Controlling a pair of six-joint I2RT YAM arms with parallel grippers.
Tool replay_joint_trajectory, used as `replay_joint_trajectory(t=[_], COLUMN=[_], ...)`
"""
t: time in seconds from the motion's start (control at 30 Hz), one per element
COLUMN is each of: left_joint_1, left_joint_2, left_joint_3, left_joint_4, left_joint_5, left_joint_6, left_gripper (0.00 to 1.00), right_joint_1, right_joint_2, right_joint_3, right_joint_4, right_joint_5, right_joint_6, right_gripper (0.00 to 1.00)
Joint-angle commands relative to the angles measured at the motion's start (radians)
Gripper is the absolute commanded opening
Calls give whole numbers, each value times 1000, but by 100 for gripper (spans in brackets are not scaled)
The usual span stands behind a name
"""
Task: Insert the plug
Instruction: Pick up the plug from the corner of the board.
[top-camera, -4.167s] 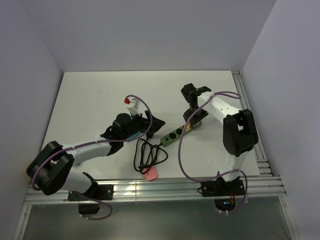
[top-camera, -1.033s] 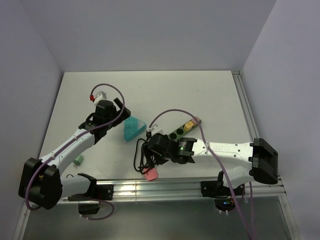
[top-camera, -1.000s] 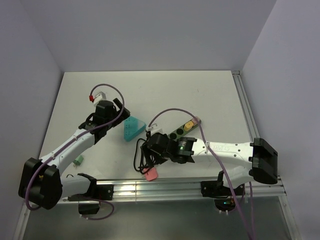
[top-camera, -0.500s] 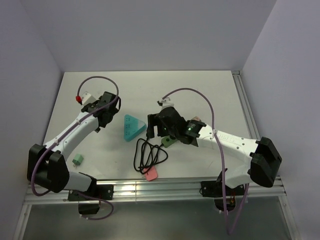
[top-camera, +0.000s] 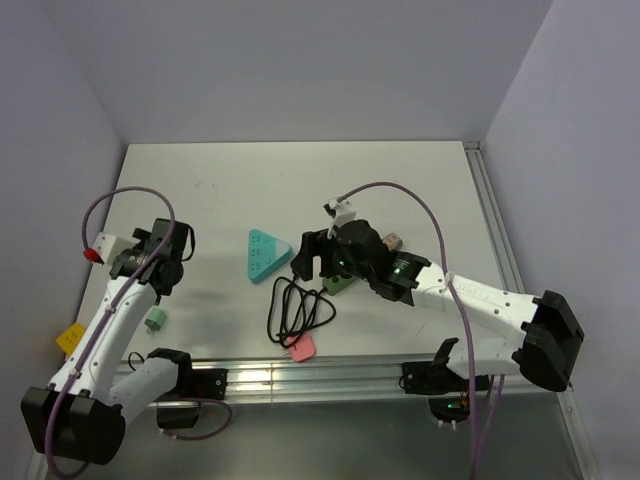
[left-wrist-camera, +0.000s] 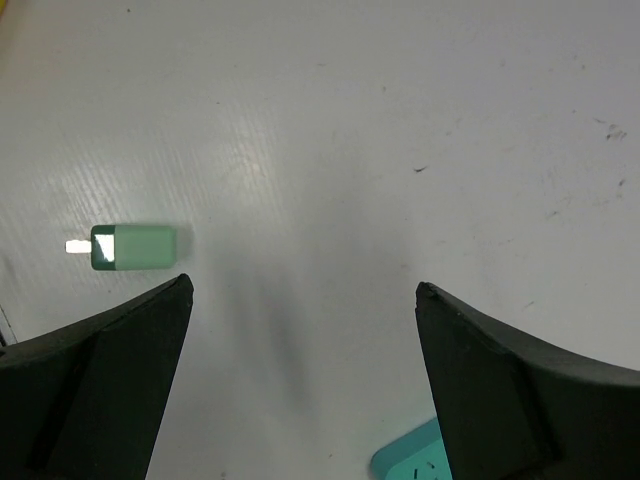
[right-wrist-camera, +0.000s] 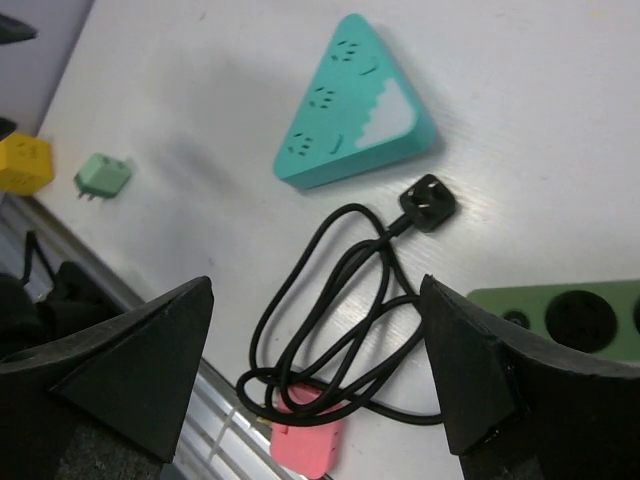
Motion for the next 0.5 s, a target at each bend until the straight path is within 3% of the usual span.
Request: replay_joint_trajectory(t=[0.0, 0.2, 0.33, 0.4, 0.47], left_joint_1=[95, 94, 95, 97, 107], left_joint_2=[-41, -136, -167, -160, -143], left_joint_3=[-28, 7, 34, 23, -2], left_joint_4=[95, 79, -27, -113, -102], left_joint_5=[98, 126, -11, -51, -57], left_joint_6=[80, 181, 48, -65, -104], left_gripper=[99, 99, 100, 99, 100], right_joint_1=[-9, 48, 74, 81, 83], right_joint_2=[40, 209, 334, 335, 310], right_joint_3=[-14, 56, 223, 246, 243], right_joint_4=[114, 182, 56, 68, 82], right_joint_5=[-162, -129, -207, -214, -208], right_joint_6=[-35, -136, -206, -212, -213], right_gripper=[91, 96, 72, 89, 90])
